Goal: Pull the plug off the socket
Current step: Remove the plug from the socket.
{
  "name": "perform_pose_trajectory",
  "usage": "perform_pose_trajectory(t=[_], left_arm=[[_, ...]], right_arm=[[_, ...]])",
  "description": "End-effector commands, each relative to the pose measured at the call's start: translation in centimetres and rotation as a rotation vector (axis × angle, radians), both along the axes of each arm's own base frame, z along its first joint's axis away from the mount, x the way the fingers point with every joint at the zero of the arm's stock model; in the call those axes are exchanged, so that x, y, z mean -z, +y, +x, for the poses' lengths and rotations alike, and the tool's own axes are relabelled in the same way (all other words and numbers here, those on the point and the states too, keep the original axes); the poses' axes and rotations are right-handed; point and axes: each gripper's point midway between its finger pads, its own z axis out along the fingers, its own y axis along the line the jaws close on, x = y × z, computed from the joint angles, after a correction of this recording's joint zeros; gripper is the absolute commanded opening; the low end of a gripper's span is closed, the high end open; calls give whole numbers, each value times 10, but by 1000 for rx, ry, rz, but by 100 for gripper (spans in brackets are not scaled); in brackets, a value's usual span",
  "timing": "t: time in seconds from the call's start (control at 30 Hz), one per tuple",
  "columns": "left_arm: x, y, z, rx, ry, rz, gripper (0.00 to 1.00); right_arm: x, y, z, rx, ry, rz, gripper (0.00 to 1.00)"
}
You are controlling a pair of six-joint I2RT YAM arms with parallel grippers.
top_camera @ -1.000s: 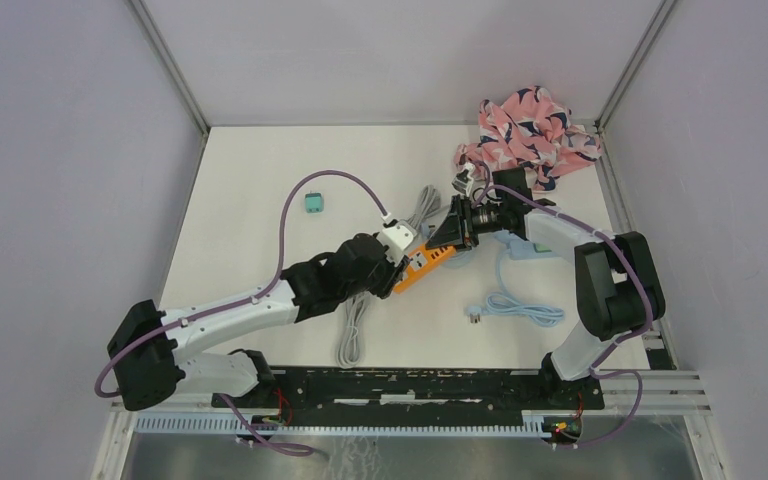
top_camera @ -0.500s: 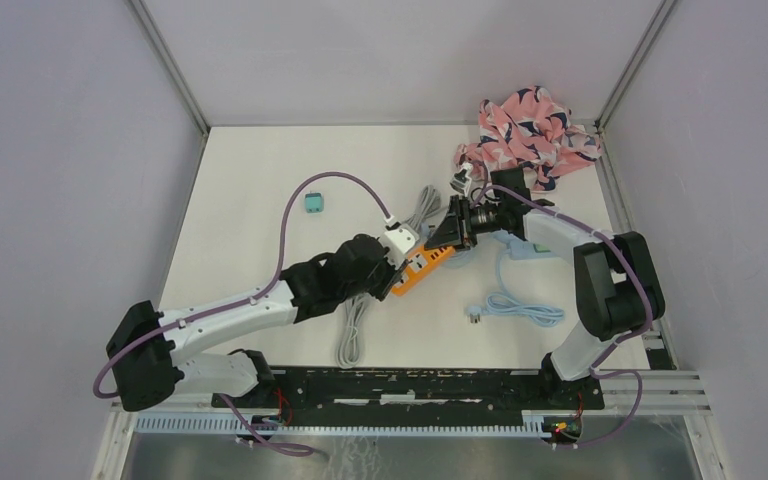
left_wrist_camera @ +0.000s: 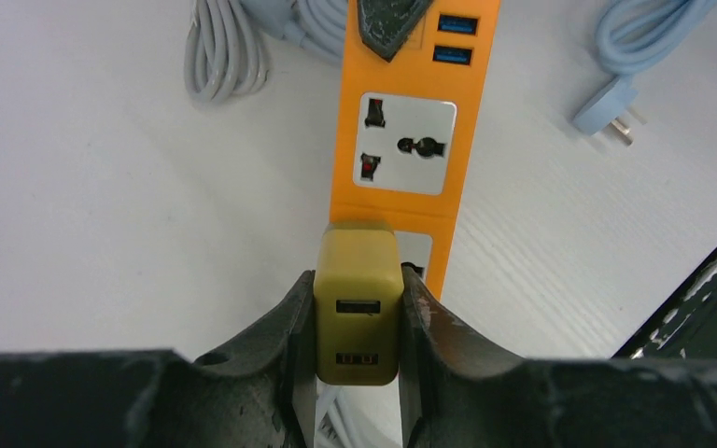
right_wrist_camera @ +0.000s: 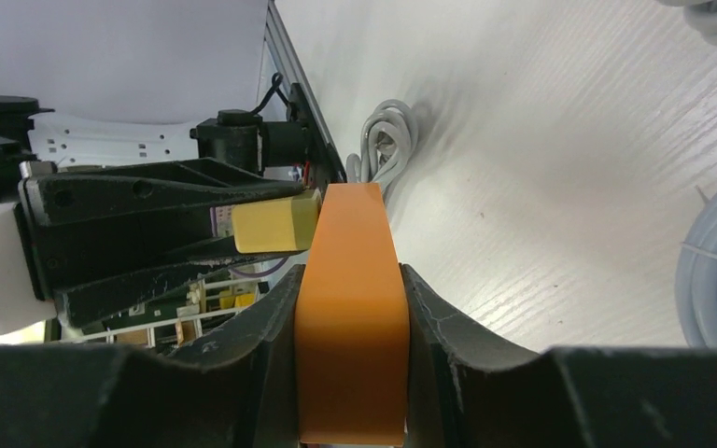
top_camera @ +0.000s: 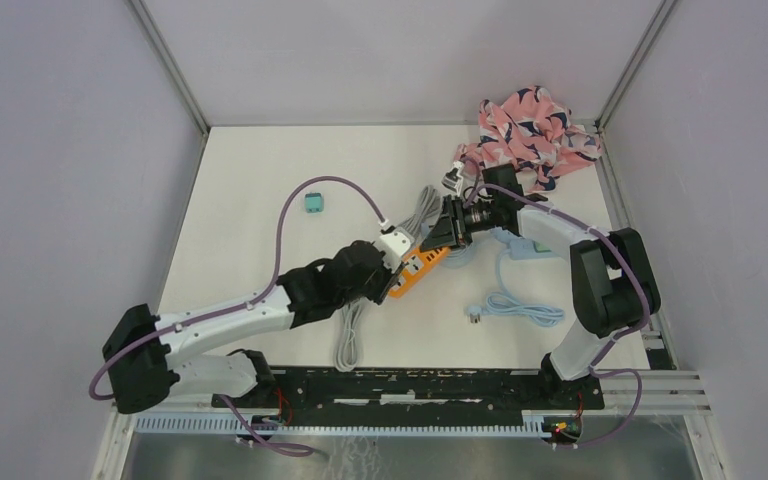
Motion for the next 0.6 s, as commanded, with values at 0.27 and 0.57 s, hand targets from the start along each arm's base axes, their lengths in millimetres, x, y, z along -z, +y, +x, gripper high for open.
perform_pose_trajectory(t=[0.27, 0.57], left_arm=[[-44, -6, 2, -93, -105, -407, 3], [-28, -22, 22, -153, -31, -215, 3]], right_arm=[[-25, 4, -13, -83, -18, 78, 0], [-21, 3, -12, -79, -15, 70, 0]])
